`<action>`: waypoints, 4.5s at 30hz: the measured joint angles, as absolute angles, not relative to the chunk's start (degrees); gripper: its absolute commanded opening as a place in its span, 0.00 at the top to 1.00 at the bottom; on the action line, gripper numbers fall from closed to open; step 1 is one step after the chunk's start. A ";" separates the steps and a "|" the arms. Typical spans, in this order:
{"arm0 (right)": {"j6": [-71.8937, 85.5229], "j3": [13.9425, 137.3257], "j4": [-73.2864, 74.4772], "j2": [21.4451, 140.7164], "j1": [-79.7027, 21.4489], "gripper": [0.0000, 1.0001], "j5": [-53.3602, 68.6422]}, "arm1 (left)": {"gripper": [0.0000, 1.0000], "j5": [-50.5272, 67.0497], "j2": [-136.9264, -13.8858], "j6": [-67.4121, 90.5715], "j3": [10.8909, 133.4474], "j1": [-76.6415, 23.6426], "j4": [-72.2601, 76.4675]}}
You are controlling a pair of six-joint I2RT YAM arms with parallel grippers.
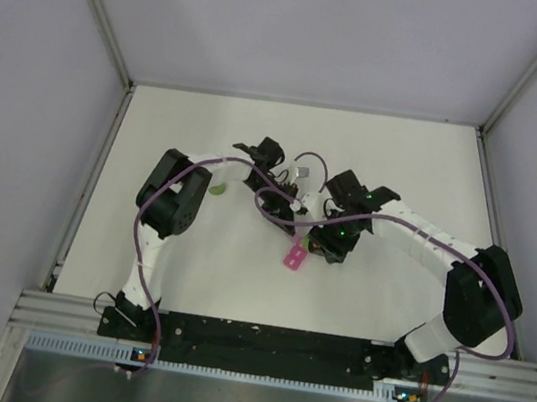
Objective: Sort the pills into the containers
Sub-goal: Pour the pill into the pill container.
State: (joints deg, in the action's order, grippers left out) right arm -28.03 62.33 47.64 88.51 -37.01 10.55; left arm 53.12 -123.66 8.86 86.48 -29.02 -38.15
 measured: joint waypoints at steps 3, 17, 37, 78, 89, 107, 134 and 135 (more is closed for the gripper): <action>-28.05 63.11 47.99 89.08 -37.01 1.00 10.28 | 1.00 53.10 -123.66 8.88 86.48 -29.15 -38.15; -28.12 64.29 49.36 90.65 -37.85 1.00 9.23 | 1.00 53.10 -123.66 8.97 86.48 -29.26 -38.15; -28.53 66.57 51.48 91.90 -38.57 1.00 8.08 | 1.00 53.10 -123.66 9.13 86.48 -29.43 -38.11; -28.47 67.77 52.42 93.58 -40.01 1.00 6.72 | 1.00 53.15 -123.66 9.30 86.48 -29.71 -38.15; -27.86 63.66 48.62 90.59 -40.01 1.00 6.59 | 1.00 53.34 -123.66 9.21 86.48 -29.74 -38.15; -26.79 59.68 44.27 87.64 -40.03 1.00 6.59 | 1.00 53.34 -123.66 8.95 86.48 -29.74 -38.15; -25.28 53.45 38.54 82.54 -40.03 1.00 6.59 | 1.00 53.56 -123.66 7.53 86.46 -29.74 -38.22; -25.28 53.25 38.28 82.50 -40.03 1.00 6.59 | 1.00 53.56 -123.66 7.51 86.46 -29.74 -38.22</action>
State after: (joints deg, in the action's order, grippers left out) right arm -25.28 53.25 38.28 82.50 -40.03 6.59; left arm 53.56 -123.66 7.51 86.46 -29.74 -38.22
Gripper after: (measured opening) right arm 0.513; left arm 0.112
